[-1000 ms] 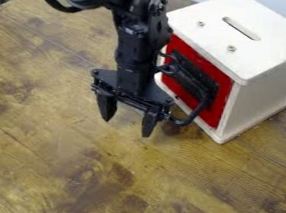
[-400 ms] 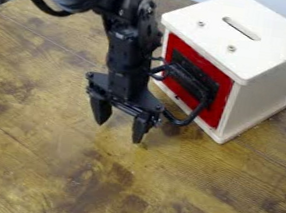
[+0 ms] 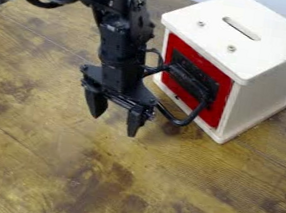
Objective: Open the drawer
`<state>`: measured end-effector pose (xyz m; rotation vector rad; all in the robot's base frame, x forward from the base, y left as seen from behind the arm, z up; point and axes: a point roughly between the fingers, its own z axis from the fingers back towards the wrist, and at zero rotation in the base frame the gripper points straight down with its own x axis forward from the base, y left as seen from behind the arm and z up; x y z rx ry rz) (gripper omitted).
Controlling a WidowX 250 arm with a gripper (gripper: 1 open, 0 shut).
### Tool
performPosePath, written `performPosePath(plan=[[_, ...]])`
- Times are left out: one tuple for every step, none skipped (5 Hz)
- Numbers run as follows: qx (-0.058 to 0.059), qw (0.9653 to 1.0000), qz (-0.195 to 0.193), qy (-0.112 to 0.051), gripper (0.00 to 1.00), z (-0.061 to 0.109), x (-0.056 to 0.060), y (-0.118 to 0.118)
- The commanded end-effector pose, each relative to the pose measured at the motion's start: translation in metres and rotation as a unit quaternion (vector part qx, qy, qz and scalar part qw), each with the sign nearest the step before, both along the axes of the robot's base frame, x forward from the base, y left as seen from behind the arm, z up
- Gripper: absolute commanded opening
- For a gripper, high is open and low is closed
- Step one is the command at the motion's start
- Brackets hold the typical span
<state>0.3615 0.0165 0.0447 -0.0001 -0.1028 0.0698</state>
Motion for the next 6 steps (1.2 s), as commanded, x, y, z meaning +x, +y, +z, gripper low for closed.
performPosePath(plan=[[0.004,0.9988,0.015,-0.046,1.0,0.032,0.012,0.015],[0.007,0.9977,0.05,-0.045,1.0,0.034,0.019,0.01],[0.006,0.9954,0.091,-0.029,1.0,0.037,0.018,0.004],[0.004,0.9905,0.135,-0.027,1.0,0.037,0.018,0.002],[0.0,0.984,0.176,-0.029,1.0,0.039,0.019,0.0],[-0.002,0.9774,0.209,-0.031,1.0,0.038,0.019,-0.001]])
